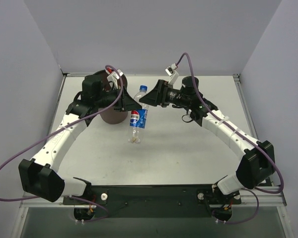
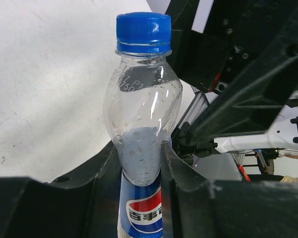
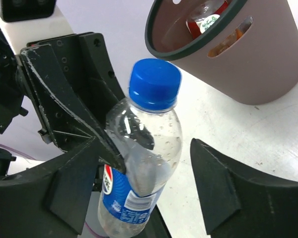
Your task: Put the plastic bottles in the bin
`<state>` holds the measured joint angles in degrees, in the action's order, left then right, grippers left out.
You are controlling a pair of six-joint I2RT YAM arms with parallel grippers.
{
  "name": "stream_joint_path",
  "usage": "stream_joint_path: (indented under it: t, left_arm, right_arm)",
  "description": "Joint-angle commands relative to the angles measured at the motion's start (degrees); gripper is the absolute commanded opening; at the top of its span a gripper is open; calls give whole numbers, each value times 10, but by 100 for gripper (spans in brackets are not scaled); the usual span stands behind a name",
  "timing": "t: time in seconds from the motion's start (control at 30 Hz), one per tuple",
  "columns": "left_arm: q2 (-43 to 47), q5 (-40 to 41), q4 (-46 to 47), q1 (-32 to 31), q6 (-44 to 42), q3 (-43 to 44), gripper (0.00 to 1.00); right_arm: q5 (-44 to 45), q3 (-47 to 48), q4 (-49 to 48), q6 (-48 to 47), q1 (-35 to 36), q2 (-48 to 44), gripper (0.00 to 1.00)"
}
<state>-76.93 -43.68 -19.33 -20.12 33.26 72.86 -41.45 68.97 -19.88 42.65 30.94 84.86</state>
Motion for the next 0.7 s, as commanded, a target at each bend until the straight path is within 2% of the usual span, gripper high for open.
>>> stream_joint_path:
  t: [0.0, 0.13, 0.23, 0.33, 0.43, 0.57, 0.63, 0.67]
  left_arm:
    - [19, 33, 32, 0, -9, 21, 10]
    - [13, 85, 39, 9, -16, 61, 6]
    - [-1, 159, 23, 20, -36, 121, 6]
    - [-21, 255, 8, 25, -83, 188, 5]
    - [-43, 398, 4, 29, -138, 242, 6]
    - [-68, 538, 73, 30, -209, 249, 6]
    - [-79, 591, 112, 30, -245, 216, 6]
    - [-81, 603, 165, 30, -256, 195, 6]
  right_arm:
    - [34, 58, 60, -48, 4, -40, 71]
    - [70, 57, 103, -52, -17, -75, 76]
    - [91, 32, 115, -35, -54, -115, 76]
    - [95, -12, 117, -17, -100, -164, 77]
    - [106, -46, 143, -26, -119, -215, 78]
    - [127, -73, 178, -52, -120, -273, 78]
    - [131, -84, 191, -59, -120, -285, 78]
    - [131, -88, 193, -60, -122, -293, 78]
